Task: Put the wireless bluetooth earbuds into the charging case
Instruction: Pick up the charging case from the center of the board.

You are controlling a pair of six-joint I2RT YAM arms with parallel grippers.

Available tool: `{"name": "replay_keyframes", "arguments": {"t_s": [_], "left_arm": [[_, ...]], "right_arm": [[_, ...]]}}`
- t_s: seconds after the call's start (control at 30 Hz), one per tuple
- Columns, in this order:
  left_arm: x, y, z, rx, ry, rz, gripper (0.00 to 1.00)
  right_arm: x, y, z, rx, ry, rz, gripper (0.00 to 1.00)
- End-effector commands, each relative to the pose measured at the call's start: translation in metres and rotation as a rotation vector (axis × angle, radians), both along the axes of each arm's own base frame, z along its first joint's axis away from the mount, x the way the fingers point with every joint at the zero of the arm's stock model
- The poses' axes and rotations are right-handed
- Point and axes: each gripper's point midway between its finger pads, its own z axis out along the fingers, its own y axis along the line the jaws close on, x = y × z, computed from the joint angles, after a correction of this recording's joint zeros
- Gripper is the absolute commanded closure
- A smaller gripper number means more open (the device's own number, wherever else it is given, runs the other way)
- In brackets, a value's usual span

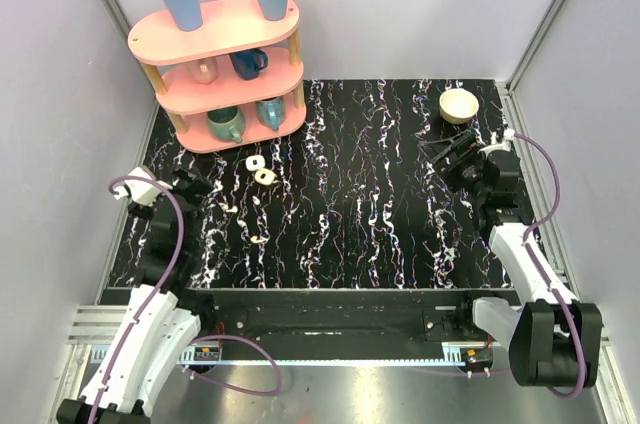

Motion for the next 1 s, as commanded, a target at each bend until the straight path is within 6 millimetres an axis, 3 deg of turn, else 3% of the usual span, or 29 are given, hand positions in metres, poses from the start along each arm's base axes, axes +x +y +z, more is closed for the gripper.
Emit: {"name": "replay_keyframes", "arguments": {"t_s": [0.0, 0.03, 0.07, 0.13, 0.17, 0.23, 0.27, 0.3, 0.33, 0.43, 0.5, 0.53, 0.7, 0.8, 0.83, 0.97], "left_arm": [[-0.010, -0.014, 0.023, -0.075, 0.063, -0.071, 0.01], [-0.010, -0.017, 0.028, -0.063, 0.063, -0.096, 0.01], [-0.011, -0.023, 0.033, -0.074, 0.056, -0.130, 0.01], [-0.016, -0.024, 0.029, -0.113, 0.065, -0.129, 0.01], [-0.016, -0.029, 0.025, -0.117, 0.069, -0.159, 0.01], [-0.009, -0.042, 0.034, -0.036, 0.048, -0.263, 0.01], [-0.007, -0.051, 0.036, -0.036, 0.047, -0.316, 0.01], [-0.005, -0.055, 0.034, -0.023, 0.070, -0.343, 0.01], [-0.004, -0.063, 0.045, -0.019, 0.064, -0.390, 0.01], [0.000, -0.078, 0.044, 0.041, 0.126, -0.497, 0.01], [0.002, -0.078, 0.039, 0.093, 0.151, -0.516, 0.01], [0.002, -0.077, 0.034, 0.102, 0.163, -0.512, 0.01], [0.011, -0.083, 0.022, 0.143, 0.125, -0.551, 0.01], [0.013, -0.079, -0.003, 0.119, 0.148, -0.513, 0.01], [0.013, -0.079, -0.013, 0.114, 0.162, -0.513, 0.01], [0.010, -0.079, -0.023, 0.100, 0.190, -0.506, 0.01]], "right_arm": [[0.008, 0.026, 0.023, 0.078, -0.079, 0.149, 0.00], [0.014, 0.028, 0.010, 0.032, -0.017, 0.184, 0.00], [0.021, 0.040, 0.030, -0.023, -0.046, 0.236, 0.00], [0.026, 0.043, 0.014, -0.146, 0.010, 0.277, 0.00], [0.029, 0.047, 0.026, -0.178, -0.006, 0.297, 0.00], [0.029, 0.059, 0.016, -0.258, 0.037, 0.345, 0.00], [0.033, 0.066, 0.028, -0.287, 0.009, 0.370, 0.00], [0.029, 0.081, 0.016, -0.335, 0.034, 0.424, 0.00], [0.032, 0.089, 0.020, -0.355, 0.020, 0.442, 0.00], [0.031, 0.122, 0.009, -0.399, 0.022, 0.535, 0.00], [0.030, 0.141, -0.004, -0.403, 0.041, 0.594, 0.00], [0.032, 0.147, 0.000, -0.408, 0.026, 0.614, 0.00], [0.033, 0.156, -0.011, -0.431, 0.110, 0.651, 0.00], [0.029, 0.159, -0.032, -0.420, 0.195, 0.667, 0.00], [0.030, 0.160, -0.032, -0.419, 0.208, 0.667, 0.00], [0.020, 0.169, -0.035, -0.473, 0.210, 0.760, 0.00]]}}
